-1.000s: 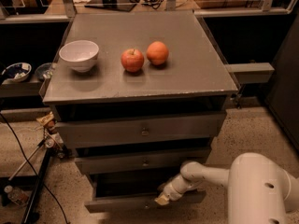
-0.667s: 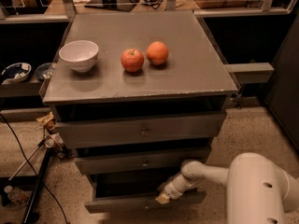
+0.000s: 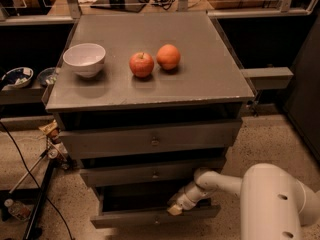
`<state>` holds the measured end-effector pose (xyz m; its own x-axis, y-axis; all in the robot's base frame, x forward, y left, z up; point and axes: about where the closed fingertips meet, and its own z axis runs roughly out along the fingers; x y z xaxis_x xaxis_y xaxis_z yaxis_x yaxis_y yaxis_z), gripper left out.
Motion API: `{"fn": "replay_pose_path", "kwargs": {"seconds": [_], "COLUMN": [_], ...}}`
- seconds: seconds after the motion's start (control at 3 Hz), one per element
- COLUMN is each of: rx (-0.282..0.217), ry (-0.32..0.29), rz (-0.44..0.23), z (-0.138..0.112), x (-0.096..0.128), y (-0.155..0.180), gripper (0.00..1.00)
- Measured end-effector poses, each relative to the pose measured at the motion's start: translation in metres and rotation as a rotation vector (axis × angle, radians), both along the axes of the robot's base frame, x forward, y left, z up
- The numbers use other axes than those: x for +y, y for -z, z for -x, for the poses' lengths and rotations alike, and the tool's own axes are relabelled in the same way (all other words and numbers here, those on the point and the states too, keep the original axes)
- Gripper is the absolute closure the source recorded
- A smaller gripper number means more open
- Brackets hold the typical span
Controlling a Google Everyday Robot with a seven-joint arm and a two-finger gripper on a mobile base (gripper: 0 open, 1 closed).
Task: Open bottom drawer
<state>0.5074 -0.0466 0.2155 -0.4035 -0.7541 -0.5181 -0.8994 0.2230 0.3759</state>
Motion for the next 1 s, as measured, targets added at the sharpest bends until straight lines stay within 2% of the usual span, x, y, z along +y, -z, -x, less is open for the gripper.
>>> {"fn": "replay_pose_path", "kwargs": {"seconds": [1.0], "rx": [0.0], "ry": [0.0], "rz": [0.0], "z": [-0.0082], "x": [-0.0015], "y": [0.0], "gripper": [0.97]}}
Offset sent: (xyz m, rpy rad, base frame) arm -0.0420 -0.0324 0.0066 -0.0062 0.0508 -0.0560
